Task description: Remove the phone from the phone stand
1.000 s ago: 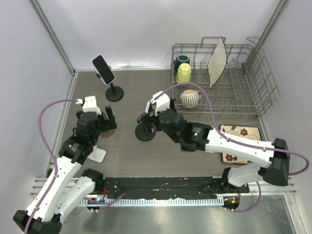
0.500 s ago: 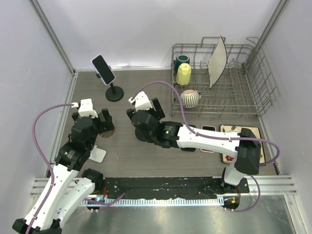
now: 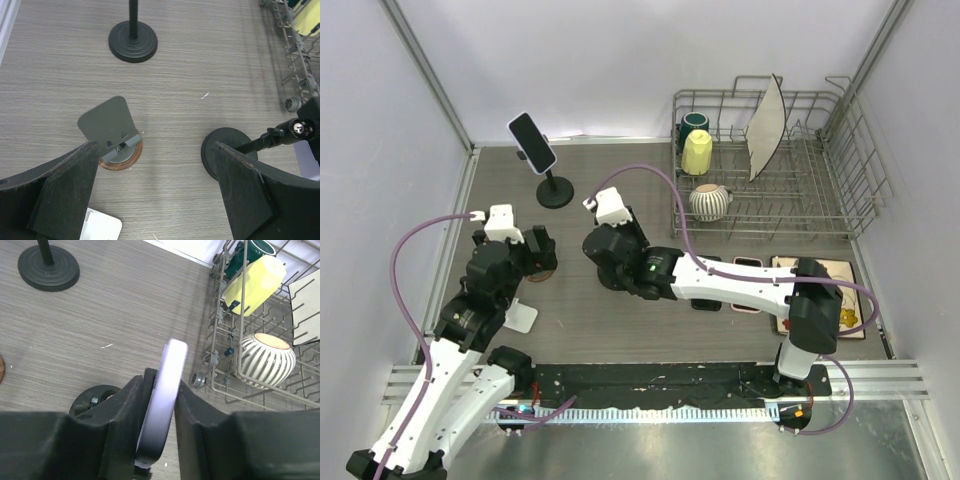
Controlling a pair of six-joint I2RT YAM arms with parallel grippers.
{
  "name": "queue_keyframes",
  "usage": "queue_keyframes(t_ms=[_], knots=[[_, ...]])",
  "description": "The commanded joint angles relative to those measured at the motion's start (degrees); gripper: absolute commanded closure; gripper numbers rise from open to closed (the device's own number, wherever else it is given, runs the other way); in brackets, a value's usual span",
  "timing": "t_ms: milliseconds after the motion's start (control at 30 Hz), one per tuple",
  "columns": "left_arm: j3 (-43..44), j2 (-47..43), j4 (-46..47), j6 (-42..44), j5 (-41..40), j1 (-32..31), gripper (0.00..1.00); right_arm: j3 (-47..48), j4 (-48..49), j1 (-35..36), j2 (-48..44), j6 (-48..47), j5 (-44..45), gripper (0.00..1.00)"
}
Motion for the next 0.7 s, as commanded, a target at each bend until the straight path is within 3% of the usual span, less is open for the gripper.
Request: queue_keyframes(t_ms=[0, 67, 100, 200, 467, 667], knots=[[-0.84, -0.95, 4.45, 2.49, 6.06, 0.20, 0.00, -0.91, 0.49, -0.68, -3.22, 1.66, -2.49, 0.76], [-1.28, -1.13, 5.59, 3.19, 8.53, 0.29, 0.00, -1.71, 1.19, -1.29, -4.10, 0.43, -5.13, 0.83], [-1.46, -1.30, 6.03, 3.80, 10.89, 0.29, 0.00, -2.67, 1.54, -1.47, -4.63, -1.22, -6.10, 0.91], [-3.12, -1.83, 9.19, 5.12, 14.95, 0.20, 0.00, -6.52, 5.23, -2.08, -7.79, -4.13, -10.76, 0.99], [-5.68, 3.17, 19.91, 7.41, 31.63, -0.06, 0.00, -16.99, 12.70, -7.70, -18.06, -6.25, -28.49, 0.99], [-2.34, 12.93, 24.57, 8.20, 37.10, -4.27, 0.00, -22.36, 18.59, -9.91, -22.29, -7.83, -33.79, 0.99]])
